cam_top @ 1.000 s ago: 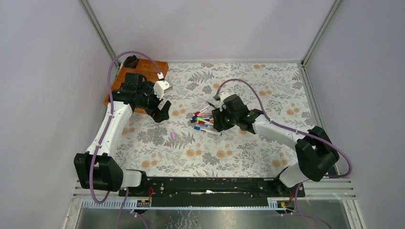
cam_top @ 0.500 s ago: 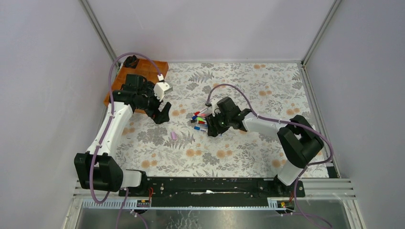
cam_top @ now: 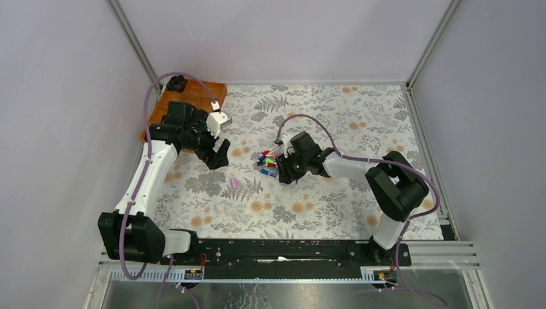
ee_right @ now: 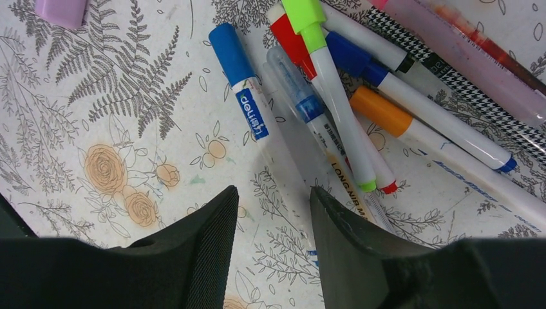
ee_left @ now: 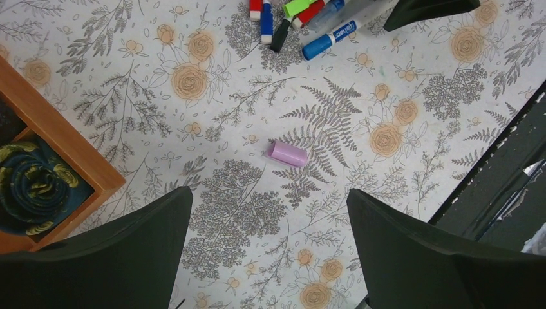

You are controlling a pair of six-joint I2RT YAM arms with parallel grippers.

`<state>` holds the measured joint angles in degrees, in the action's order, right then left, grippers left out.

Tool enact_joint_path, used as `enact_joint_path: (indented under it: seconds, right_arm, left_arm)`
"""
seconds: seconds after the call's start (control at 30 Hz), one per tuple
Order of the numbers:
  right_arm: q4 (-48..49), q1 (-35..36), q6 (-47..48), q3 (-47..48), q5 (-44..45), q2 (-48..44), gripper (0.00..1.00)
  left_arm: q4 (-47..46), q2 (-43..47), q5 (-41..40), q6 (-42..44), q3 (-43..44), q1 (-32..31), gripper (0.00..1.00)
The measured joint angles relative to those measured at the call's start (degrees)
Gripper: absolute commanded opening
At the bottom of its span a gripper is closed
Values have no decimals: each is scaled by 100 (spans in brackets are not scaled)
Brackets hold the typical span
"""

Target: Open the pen caps

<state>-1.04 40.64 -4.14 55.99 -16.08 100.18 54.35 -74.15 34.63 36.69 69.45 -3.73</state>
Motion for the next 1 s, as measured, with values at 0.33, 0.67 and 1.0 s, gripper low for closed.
enact_joint_path:
  seconds: [0.33,0.67,1.0]
  right_arm:
    - [232,424,-13,-133,323,136,47]
    - [551,1027,-20,-177,931,212,28]
    - [713,1088,-177,-223,796,219,0]
  left_arm:
    - [173,0,127,11,-13,0,98]
    - [389,-11,350,356,-140,0,98]
    - [881,-229,1014,968,-184,0,99]
